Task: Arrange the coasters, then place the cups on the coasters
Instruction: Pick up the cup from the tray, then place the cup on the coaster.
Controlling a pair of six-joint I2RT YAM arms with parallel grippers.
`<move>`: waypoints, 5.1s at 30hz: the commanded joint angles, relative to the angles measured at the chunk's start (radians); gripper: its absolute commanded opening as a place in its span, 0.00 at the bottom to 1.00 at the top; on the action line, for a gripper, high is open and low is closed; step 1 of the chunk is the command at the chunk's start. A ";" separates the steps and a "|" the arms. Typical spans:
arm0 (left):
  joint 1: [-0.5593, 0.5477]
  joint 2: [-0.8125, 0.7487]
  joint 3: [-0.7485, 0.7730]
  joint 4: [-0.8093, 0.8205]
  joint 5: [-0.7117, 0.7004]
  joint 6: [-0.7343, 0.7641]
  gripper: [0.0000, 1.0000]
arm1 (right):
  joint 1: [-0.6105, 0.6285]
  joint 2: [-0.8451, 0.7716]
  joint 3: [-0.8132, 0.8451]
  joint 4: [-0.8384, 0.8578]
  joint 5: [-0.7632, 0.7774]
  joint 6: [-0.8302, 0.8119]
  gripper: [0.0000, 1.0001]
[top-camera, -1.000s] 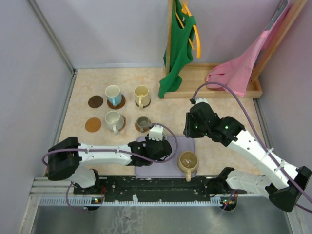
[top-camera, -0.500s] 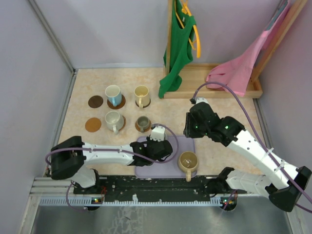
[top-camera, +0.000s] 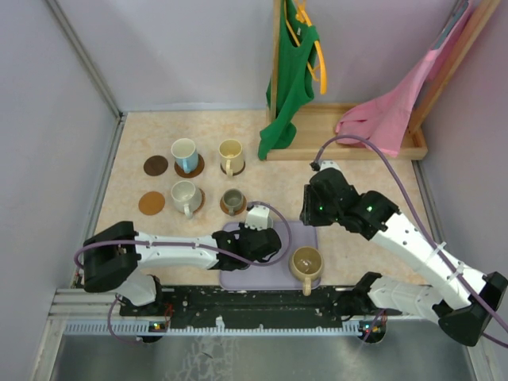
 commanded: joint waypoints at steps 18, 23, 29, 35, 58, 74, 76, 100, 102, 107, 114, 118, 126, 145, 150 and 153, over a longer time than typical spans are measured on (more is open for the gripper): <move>0.121 -0.340 0.112 -0.293 -0.101 0.052 0.00 | -0.022 0.017 -0.003 0.087 0.005 -0.023 0.29; 0.216 -0.442 0.126 -0.325 -0.122 0.131 0.00 | -0.034 0.043 0.006 0.110 -0.009 -0.041 0.29; 0.425 -0.530 0.090 -0.247 -0.052 0.305 0.00 | -0.066 0.074 0.022 0.138 -0.037 -0.065 0.29; 0.644 -0.547 0.045 -0.128 0.059 0.471 0.00 | -0.091 0.103 0.043 0.155 -0.051 -0.084 0.29; 1.247 -0.373 -0.125 0.367 0.494 0.669 0.00 | -0.222 0.189 0.069 0.225 -0.140 -0.159 0.29; 1.344 -0.110 -0.074 0.612 0.500 0.658 0.00 | -0.275 0.284 0.092 0.272 -0.179 -0.172 0.29; 1.346 -0.078 -0.058 0.629 0.503 0.659 0.00 | -0.279 0.298 0.101 0.273 -0.180 -0.175 0.29; 1.362 0.137 0.015 0.735 0.472 0.685 0.00 | -0.323 0.389 0.158 0.273 -0.199 -0.186 0.29; 1.365 0.143 0.014 0.737 0.472 0.683 0.00 | -0.324 0.393 0.161 0.275 -0.200 -0.186 0.29; 1.368 0.147 -0.002 0.744 0.471 0.686 0.00 | -0.326 0.402 0.163 0.279 -0.204 -0.186 0.29; 1.369 0.142 -0.034 0.750 0.470 0.688 0.00 | -0.329 0.408 0.164 0.286 -0.214 -0.189 0.29; 1.369 0.133 -0.050 0.750 0.471 0.689 0.00 | -0.331 0.406 0.163 0.286 -0.217 -0.191 0.29; 1.369 0.125 -0.054 0.729 0.475 0.680 0.03 | -0.333 0.393 0.158 0.290 -0.222 -0.194 0.28; 1.369 0.103 -0.054 0.668 0.487 0.659 0.34 | -0.335 0.356 0.129 0.293 -0.226 -0.186 0.28; 1.369 0.091 -0.055 0.650 0.487 0.654 0.35 | -0.335 0.348 0.122 0.295 -0.226 -0.185 0.28; 1.369 0.077 -0.038 0.602 0.491 0.644 0.37 | -0.336 0.341 0.120 0.292 -0.230 -0.185 0.28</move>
